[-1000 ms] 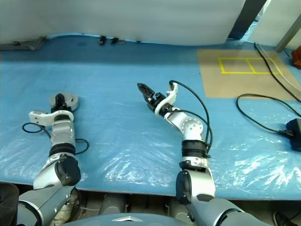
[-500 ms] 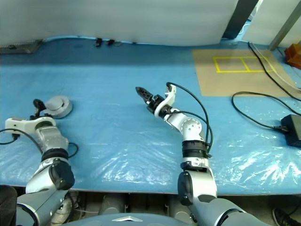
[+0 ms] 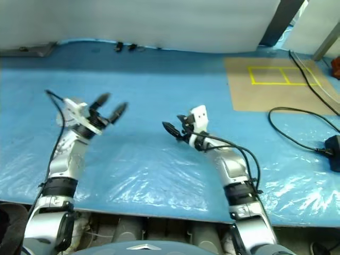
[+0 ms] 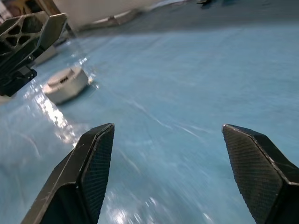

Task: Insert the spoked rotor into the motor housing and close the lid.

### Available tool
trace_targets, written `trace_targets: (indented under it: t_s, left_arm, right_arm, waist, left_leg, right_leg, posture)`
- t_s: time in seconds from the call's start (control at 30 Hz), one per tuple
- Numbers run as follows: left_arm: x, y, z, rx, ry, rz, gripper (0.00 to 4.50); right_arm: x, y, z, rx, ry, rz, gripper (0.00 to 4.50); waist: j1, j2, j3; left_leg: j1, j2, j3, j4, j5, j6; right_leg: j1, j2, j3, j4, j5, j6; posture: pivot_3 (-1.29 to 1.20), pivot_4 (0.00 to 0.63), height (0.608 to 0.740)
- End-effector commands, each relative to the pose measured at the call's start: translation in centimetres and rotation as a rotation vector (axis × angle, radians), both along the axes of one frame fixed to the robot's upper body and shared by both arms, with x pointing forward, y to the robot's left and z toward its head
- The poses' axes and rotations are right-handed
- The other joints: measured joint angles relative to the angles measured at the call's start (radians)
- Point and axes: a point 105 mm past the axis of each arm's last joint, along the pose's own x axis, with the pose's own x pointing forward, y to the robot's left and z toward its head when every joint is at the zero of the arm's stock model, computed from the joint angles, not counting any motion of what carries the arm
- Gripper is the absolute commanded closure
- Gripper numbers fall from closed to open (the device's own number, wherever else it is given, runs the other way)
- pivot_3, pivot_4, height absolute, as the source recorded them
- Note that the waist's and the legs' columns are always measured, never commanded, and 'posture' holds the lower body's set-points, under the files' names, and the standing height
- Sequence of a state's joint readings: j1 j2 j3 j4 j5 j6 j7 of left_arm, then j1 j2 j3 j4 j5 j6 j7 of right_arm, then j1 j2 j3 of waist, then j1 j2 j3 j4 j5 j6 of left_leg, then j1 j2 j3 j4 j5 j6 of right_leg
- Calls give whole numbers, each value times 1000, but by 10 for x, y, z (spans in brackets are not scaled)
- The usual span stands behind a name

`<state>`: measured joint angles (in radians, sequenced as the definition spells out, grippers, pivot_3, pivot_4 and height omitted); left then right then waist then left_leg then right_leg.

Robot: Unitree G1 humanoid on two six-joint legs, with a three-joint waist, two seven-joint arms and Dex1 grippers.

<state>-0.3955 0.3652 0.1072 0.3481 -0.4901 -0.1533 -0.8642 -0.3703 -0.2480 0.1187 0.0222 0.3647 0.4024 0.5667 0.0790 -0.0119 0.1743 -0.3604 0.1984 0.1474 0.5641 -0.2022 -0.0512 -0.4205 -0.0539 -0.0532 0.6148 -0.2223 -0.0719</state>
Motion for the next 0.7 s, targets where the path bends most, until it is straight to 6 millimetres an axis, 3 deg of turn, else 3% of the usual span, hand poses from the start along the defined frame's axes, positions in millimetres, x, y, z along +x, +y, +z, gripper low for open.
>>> trace_targets:
  t_s: [0.03,0.23,0.4,0.57,0.7]
  left_arm:
    - [-14,-12,-6,112,-12,-113,0]
    - [-16,-15,-16,112,20,-98,0]
    - [-21,-21,-21,133,43,-114,0]
    - [-22,-22,-12,109,23,-85,0]
    - [-24,-20,-20,125,40,-81,0]
  right_arm:
    - [-14,-2,15,-87,-182,71,70]
    - [-15,-8,16,-61,-203,51,28]
    - [-18,-6,15,-55,-205,68,28]
    - [-18,3,14,-76,-215,100,28]
    - [-14,3,15,-80,-217,101,28]
  waist:
    - [-11,0,0]
    - [-13,0,0]
    - [-11,0,0]
    - [-11,0,0]
    - [-13,0,0]
  left_leg:
    - [0,1,0,0,0,0]
    - [1,2,1,3,0,0]
    - [3,2,1,4,0,1]
    - [3,2,1,4,0,1]
    - [2,2,1,4,0,1]
  right_leg:
    - [0,1,0,0,0,0]
    - [0,1,0,1,-1,-5]
    - [1,0,0,1,-1,-7]
    - [1,0,0,1,-1,-7]
    - [1,0,0,1,-1,-7]
  posture:
    - [0,150,740]
    - [0,150,740]
    - [0,150,740]
    - [0,150,740]
    - [0,150,740]
